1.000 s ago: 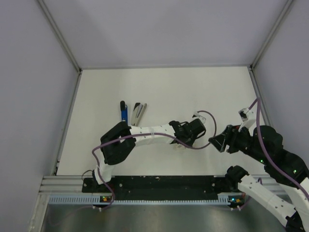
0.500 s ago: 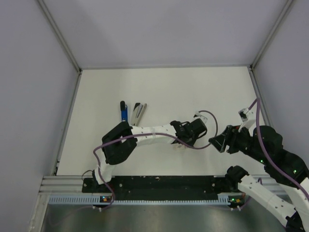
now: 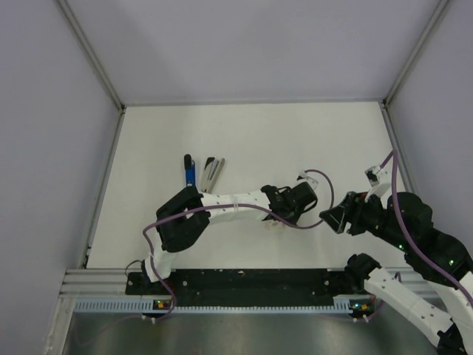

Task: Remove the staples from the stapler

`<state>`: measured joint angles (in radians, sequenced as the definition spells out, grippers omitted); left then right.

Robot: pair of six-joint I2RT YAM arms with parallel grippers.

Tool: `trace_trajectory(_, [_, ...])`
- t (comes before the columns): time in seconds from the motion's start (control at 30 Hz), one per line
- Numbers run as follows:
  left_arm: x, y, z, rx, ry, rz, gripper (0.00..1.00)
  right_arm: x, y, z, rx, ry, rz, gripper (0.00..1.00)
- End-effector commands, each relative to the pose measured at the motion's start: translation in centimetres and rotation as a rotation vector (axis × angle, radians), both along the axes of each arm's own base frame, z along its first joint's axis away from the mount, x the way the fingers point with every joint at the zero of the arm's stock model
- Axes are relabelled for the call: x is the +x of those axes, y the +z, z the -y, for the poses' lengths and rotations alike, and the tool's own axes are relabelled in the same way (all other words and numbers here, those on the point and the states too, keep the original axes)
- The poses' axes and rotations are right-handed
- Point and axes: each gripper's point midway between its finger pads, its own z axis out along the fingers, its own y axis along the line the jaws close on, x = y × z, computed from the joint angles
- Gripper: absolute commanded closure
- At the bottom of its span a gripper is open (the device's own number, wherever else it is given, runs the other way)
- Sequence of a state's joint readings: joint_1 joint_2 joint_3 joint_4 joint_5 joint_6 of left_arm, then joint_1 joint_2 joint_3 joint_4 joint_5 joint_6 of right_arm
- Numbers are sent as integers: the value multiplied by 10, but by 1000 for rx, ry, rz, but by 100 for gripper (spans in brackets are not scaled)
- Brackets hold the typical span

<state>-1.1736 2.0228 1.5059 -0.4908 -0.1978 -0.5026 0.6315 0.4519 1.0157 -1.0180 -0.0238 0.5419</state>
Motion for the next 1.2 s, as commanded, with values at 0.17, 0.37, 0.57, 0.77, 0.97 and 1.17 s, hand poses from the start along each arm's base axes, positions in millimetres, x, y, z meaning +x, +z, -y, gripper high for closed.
trace_trajectory(0.17, [5,18,8,-38,3,41,71,2,10,3,11,-12,38,42])
trace_trajectory(0.37, [6,35,-9,-45,26,80,68,6,2,-2,2,-7,14,42])
trace_trajectory(0.57, [7,50,-32,-48,63,129,67,10,-1,-3,2,-19,10,42])
trace_trajectory(0.77, [7,52,-63,-28,106,160,65,18,-25,-2,-36,-65,-47,42])
trace_trajectory(0.97, [0,35,-90,0,155,132,66,30,-49,0,-69,-135,-100,42])
trace_trajectory(1.17, [-9,23,-105,-3,185,99,74,47,-81,2,-109,-219,-150,44])
